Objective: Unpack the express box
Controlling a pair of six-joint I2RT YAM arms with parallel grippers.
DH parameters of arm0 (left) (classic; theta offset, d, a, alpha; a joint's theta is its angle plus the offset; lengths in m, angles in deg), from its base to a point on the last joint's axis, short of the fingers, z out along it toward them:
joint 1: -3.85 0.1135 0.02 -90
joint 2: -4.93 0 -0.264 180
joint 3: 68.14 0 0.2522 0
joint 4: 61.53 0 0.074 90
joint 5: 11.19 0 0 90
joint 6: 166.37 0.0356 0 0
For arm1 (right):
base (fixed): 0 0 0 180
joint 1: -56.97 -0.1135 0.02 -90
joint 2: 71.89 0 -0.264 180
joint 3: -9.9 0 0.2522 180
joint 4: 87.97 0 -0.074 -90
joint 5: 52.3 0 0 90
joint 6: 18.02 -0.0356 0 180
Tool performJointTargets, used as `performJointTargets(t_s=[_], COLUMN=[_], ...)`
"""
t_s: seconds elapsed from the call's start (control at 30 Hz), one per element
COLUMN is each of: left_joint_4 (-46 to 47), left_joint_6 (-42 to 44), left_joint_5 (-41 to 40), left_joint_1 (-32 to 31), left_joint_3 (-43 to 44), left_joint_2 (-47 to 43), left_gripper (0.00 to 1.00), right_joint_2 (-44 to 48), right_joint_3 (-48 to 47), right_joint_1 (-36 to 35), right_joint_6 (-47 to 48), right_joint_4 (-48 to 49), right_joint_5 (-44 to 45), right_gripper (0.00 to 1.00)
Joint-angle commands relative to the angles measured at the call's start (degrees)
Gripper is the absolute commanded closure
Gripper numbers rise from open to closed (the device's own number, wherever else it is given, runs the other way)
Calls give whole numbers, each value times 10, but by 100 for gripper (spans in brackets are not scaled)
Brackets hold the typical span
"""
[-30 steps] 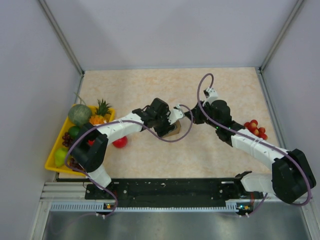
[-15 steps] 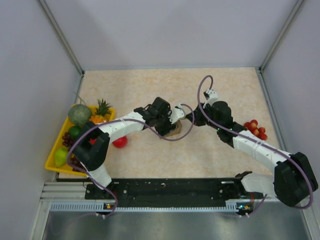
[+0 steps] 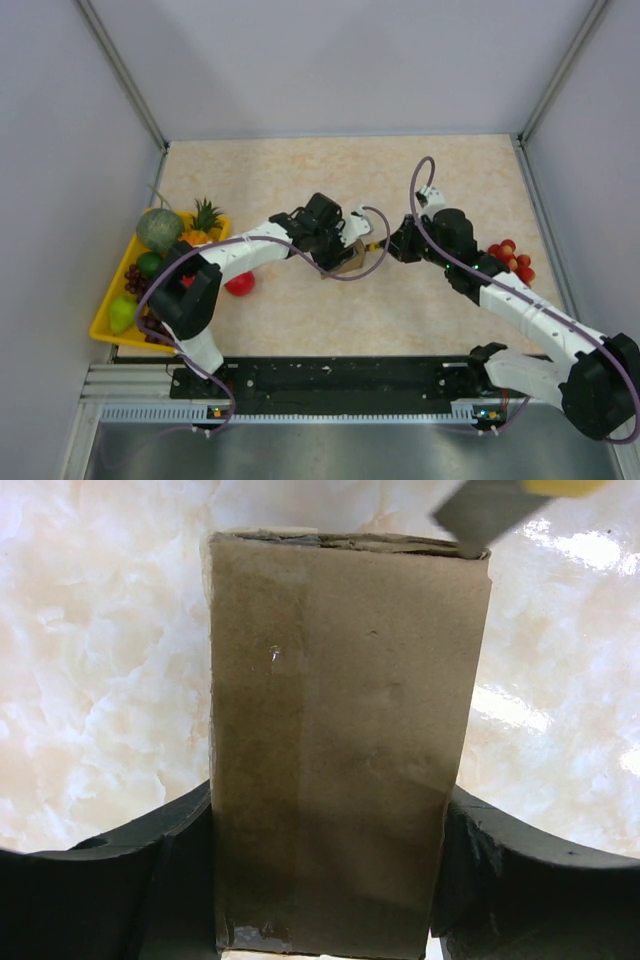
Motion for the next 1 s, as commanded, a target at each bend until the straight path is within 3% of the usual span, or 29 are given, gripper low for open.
performJointTargets(t_s=[0.0,0.03,0.1,0.17,0.67,0.87,0.97], left_joint_4=[-37,-35,-28,-25,14,104,152], left_joint_6=[-14,-14,-16,-16,-32,-56,-113], left_joint_5=[-18,-16,-9,-8,0,-72,-130], left_joint_1=[5,6,6,6,14,14,15], left_joint_3=[-9,-9,-8,-8,-3,-73,-112], left_joint_2=[35,30,24,19,-113,-228,-287], left_gripper=[66,63,43,1,1,1,1], right_joint_2=[43,53,59,64,41,-36,-85], right_joint_3=[-40,-45,-55,-61,-54,-81,-85], right_joint_1=[4,7,13,16,66,143,176], right_joint_6=[-26,-28,-32,-32,-59,-76,-118], right_joint_4=[-45,-52,-58,-70,-110,-49,11], right_joint_5=[1,7,24,32,94,61,32], right_gripper=[100,100,100,100,100,100,100])
